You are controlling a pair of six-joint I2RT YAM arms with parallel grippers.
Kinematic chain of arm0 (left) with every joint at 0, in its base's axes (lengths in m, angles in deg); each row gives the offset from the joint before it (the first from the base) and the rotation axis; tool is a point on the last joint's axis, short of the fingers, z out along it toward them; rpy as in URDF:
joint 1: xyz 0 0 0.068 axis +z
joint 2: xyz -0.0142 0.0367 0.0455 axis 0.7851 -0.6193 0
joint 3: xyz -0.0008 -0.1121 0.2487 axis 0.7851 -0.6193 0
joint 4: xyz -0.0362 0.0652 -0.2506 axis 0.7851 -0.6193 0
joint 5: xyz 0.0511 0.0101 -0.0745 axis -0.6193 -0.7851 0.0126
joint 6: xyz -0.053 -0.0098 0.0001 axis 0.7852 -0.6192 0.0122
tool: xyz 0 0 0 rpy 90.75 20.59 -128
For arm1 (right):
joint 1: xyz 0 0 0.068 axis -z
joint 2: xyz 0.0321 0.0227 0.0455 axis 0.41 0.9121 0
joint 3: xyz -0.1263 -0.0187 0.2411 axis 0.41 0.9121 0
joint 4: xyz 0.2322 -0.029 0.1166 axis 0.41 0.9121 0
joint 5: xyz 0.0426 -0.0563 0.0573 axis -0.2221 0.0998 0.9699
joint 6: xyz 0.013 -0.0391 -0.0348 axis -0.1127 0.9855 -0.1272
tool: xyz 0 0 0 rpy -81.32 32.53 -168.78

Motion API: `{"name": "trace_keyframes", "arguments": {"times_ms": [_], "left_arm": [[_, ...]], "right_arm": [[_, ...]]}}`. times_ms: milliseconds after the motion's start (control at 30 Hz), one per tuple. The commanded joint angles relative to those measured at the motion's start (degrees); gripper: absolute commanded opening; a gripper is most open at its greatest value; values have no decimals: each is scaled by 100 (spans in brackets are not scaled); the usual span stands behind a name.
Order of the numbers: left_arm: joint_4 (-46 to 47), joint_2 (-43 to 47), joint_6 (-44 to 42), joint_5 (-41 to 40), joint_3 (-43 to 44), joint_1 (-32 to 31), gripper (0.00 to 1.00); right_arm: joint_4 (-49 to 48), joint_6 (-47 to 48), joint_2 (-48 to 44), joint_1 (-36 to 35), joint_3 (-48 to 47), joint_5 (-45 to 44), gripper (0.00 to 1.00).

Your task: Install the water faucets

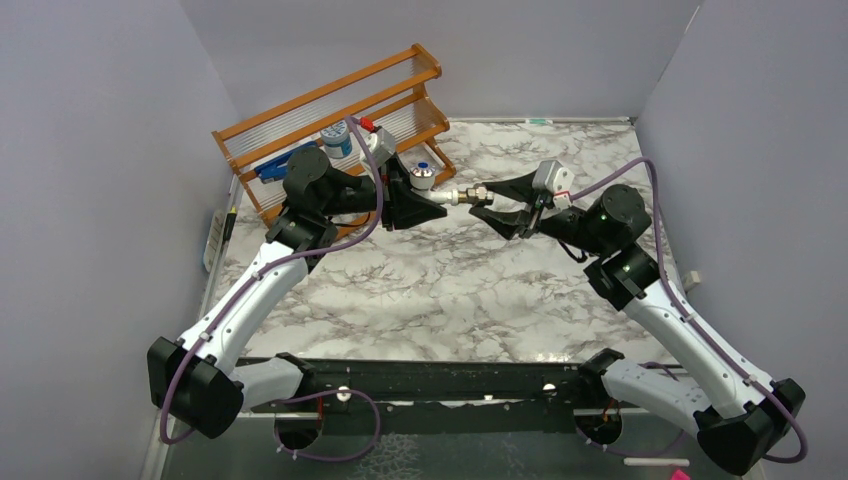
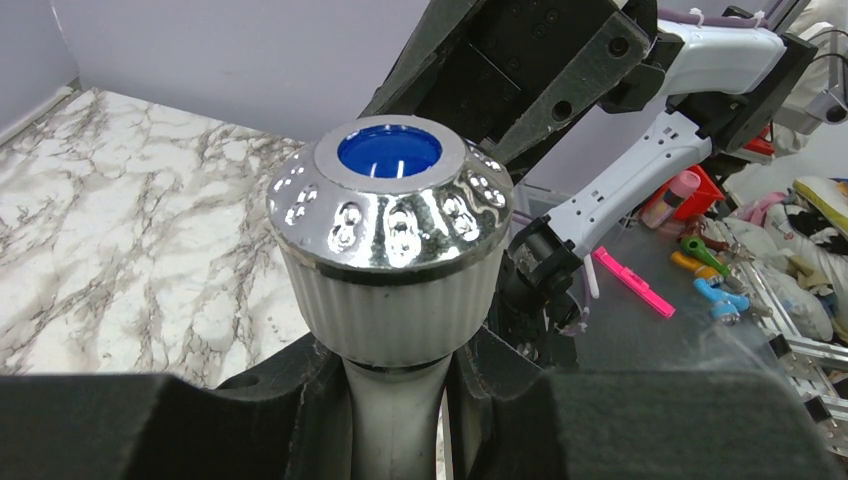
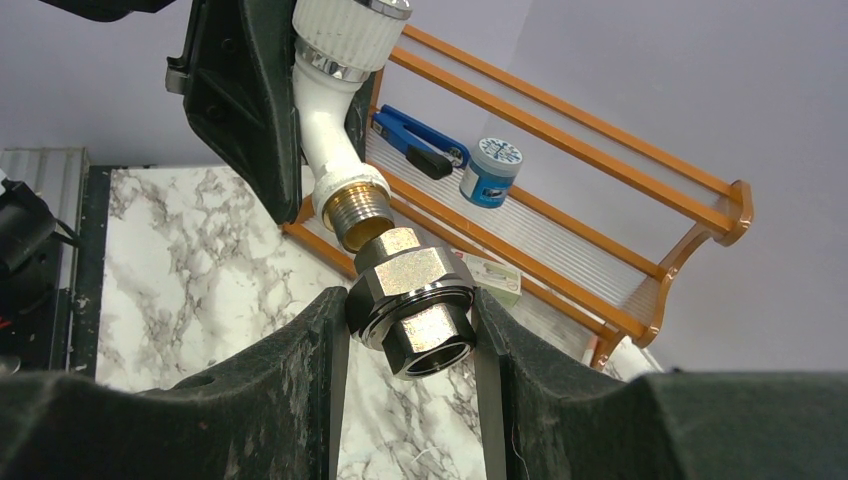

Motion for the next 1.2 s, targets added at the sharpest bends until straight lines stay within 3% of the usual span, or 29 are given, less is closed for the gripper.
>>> {"name": "trace_keyframes", "arguments": {"times_ms": [0, 1167], "left_arm": [[184, 44, -34, -111, -1, -22, 0], [138, -42, -38, -101, -10, -22, 0]], "right_arm": [[-200, 72, -117, -47, -303, -74, 1], [302, 147, 146, -51, -498, 346, 1]]}}
